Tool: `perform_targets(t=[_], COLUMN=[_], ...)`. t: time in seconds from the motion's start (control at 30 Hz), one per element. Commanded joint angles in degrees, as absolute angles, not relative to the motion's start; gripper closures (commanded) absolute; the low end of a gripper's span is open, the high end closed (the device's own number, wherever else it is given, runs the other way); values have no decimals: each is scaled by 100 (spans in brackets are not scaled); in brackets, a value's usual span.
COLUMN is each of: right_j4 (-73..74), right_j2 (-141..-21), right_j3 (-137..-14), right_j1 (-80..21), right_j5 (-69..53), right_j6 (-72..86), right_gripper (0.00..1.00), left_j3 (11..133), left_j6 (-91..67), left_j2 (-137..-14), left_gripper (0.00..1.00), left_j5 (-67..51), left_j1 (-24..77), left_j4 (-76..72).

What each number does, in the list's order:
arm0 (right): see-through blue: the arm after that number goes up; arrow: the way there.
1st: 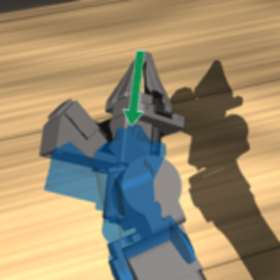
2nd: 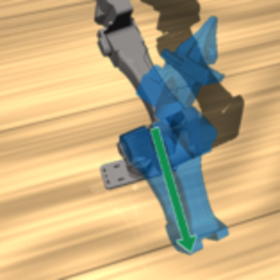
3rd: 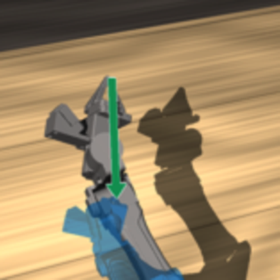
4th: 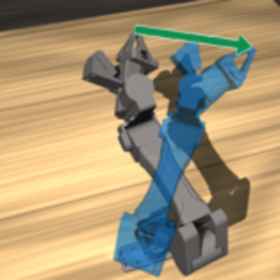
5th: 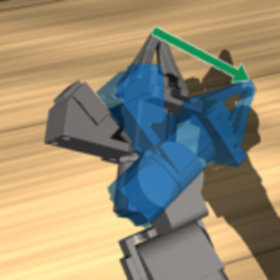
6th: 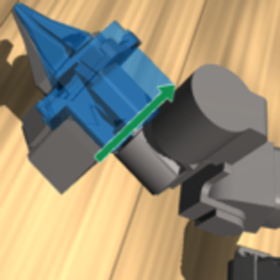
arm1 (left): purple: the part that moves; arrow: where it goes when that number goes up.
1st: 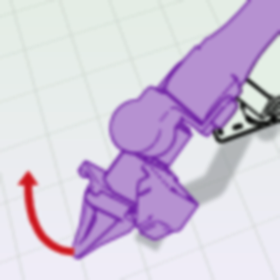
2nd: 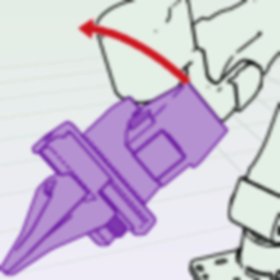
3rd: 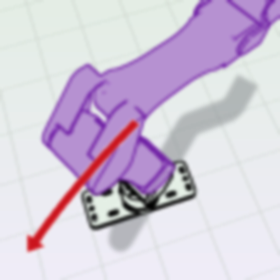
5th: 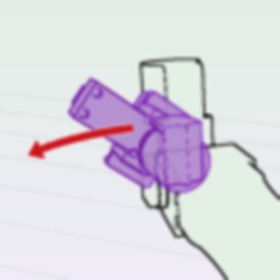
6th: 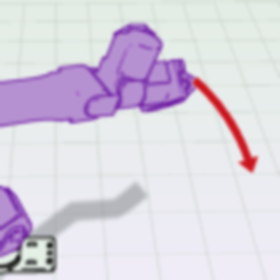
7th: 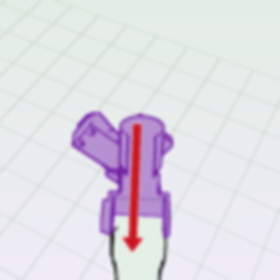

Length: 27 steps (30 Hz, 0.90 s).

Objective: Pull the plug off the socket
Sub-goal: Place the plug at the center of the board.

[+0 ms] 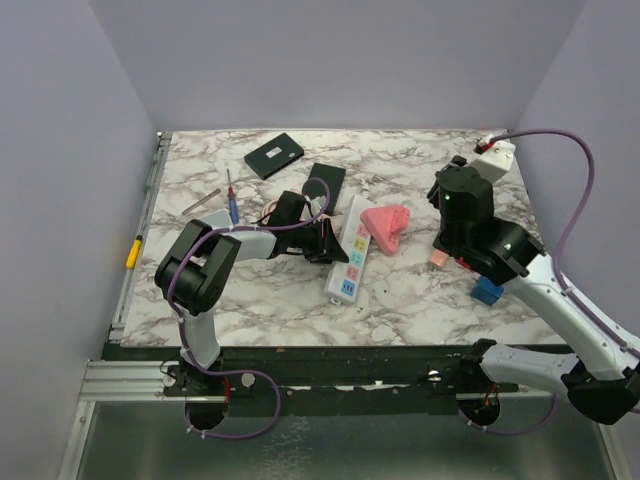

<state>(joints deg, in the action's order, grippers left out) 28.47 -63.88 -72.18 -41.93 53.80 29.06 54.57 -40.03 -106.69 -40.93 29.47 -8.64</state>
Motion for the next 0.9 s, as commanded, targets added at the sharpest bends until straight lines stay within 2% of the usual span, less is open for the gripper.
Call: perform_targets(t=[0.0, 0.13, 0.43, 0.87], right_j4=[3163, 3152, 2935, 2743], right_j2=[-6102, -5960, -5779, -6284], right_j3=[-7388, -7154, -6391, -5773], right_j1=[-4150, -3938, -2840, -2006], right_j5=[6308, 6274, 4874, 3701], right_j6=[2608, 2554, 2870, 3323], right_gripper=[100, 100, 100, 100], left_j3=[5432, 5432, 5414, 5407], left_j6=[-3771, -3771, -3762, -3779], left_j2=[-10880, -10849, -10752, -10679], left_gripper=[100, 100, 100, 100], left_j5=[-3894, -3889, -3900, -3962], left_j1=[3032, 3033, 3034, 3037], left_j4=[-644, -650, -645, -641])
